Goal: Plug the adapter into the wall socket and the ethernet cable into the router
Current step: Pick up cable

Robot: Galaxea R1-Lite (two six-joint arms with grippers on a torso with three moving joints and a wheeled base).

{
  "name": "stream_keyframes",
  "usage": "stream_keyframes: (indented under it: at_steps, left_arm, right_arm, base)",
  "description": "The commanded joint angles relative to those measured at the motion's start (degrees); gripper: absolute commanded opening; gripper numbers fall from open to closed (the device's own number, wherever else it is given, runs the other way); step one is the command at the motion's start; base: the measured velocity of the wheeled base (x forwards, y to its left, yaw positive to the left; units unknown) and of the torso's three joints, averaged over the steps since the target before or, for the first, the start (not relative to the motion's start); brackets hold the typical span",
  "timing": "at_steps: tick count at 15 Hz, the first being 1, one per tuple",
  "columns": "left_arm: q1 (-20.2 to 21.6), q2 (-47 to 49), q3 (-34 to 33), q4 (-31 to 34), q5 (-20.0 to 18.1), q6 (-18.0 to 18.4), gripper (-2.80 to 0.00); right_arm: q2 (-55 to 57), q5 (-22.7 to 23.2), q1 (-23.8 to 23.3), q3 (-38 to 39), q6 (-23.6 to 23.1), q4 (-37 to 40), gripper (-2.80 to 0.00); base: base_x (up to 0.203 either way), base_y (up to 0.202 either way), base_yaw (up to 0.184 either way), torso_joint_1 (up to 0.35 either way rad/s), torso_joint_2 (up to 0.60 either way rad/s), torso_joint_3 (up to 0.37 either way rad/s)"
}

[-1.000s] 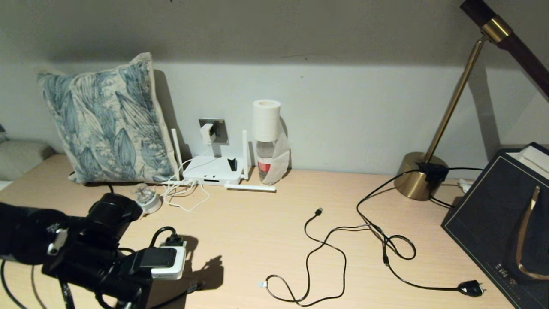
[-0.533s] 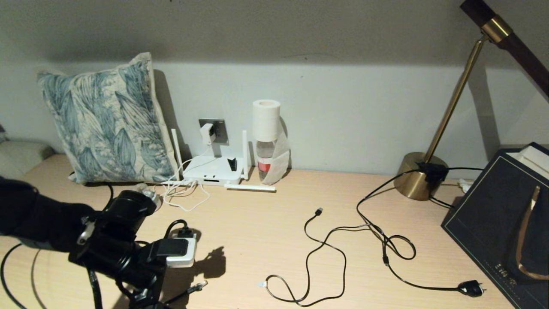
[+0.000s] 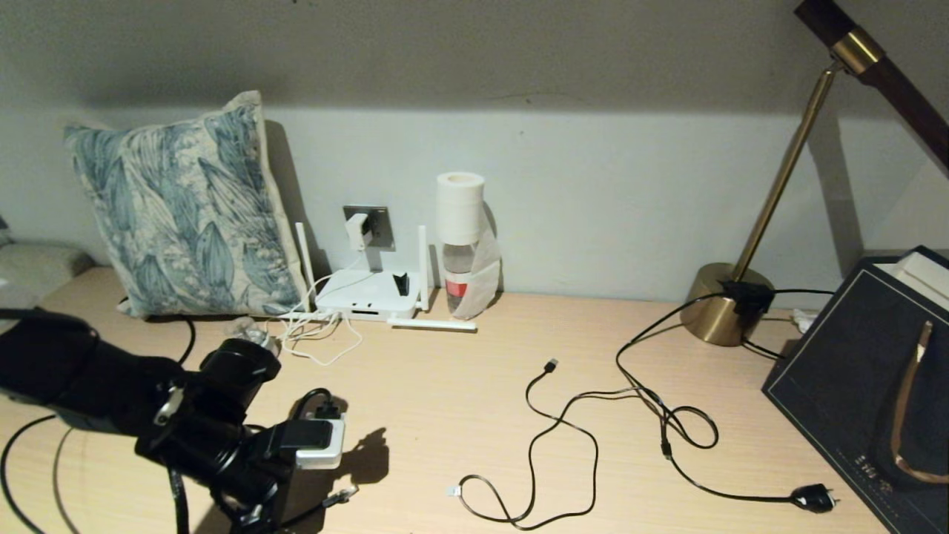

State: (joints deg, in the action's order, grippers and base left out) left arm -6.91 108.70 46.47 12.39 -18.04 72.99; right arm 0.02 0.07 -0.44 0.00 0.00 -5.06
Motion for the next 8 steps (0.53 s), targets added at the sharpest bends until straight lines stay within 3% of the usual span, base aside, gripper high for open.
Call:
stream_keyframes:
  at_steps: [1,5,8]
  left_arm:
    - [-0.04,1.07,-0.06,-0.11,0.01,0.39,0.0]
    - [-0.03,3.36,-1.29,-6.76,1.17,-0.31,0.0]
    - [-0.11,3.44,-1.47,-6.68,1.21,-0.31,0.0]
  right_arm:
    - [0.06,0.02,0.0,2.02,0.0,-0.04,-2.8]
    - [0.06,0.02,0.0,2.02,0.0,-0.04,-2.8]
    - [0.06,0.02,0.0,2.02,0.0,-0.04,-2.8]
  base:
    - [0.0,0.0,0.0,0.0,0.0,0.0]
    - [0.0,0.0,0.0,0.0,0.0,0.0]
    - [0.0,0.0,0.0,0.0,0.0,0.0]
